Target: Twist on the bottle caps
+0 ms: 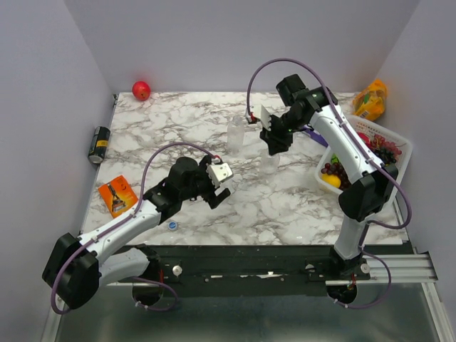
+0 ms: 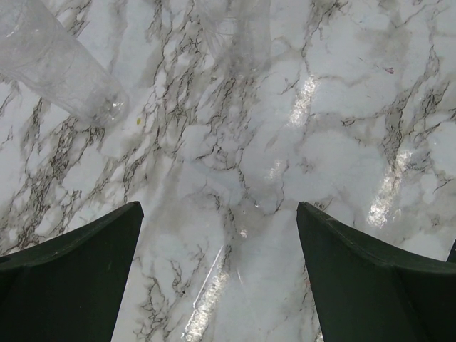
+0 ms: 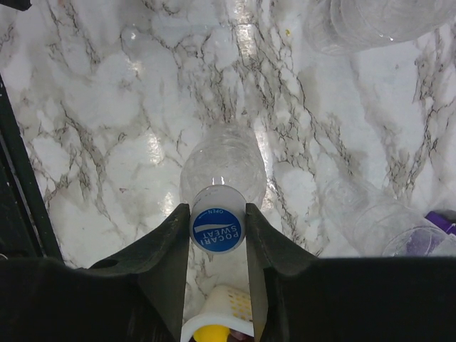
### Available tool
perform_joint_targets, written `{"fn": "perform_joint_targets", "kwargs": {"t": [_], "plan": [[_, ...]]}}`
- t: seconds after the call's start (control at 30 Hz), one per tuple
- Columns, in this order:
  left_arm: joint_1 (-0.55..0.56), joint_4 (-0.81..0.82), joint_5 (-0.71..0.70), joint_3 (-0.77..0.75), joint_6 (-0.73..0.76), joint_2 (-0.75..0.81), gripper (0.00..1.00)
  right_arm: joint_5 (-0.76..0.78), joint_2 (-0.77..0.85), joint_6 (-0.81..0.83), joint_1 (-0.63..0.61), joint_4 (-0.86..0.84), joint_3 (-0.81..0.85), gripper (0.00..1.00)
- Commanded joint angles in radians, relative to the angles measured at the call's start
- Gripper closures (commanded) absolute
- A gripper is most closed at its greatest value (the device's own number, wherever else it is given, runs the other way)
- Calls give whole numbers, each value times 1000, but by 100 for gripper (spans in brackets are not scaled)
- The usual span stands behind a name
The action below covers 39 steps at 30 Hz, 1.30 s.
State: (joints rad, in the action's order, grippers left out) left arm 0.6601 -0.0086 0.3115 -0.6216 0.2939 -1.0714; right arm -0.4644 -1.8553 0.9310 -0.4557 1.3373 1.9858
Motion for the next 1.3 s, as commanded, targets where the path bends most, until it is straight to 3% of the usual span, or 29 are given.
{"fn": "perform_joint_targets", "kwargs": {"t": [0.0,0.43,0.67,0.8,0.93,1.03,1.27], "plan": [[-8,10,35,-21,-10,-9,2,-19,-30,-38,14,189,47,55],[-14,-19,43,-33,1,-15,2,-43,-41,-37,17,186,62,46],[-16,-33,43,-46,4,-16,1,-103,-77,-121,25,152,194,21],[-28,-53,29,-59,-2,-12,1,-180,-65,-243,26,-34,179,17],[-43,-97,21,-79,-15,2,2,-183,-7,-392,25,-422,3,13],[-56,-151,18,-99,-7,24,2,-177,-5,-461,23,-568,-68,13],[-108,-260,0,-101,24,96,2,-138,-151,-563,12,-652,53,13]]}}
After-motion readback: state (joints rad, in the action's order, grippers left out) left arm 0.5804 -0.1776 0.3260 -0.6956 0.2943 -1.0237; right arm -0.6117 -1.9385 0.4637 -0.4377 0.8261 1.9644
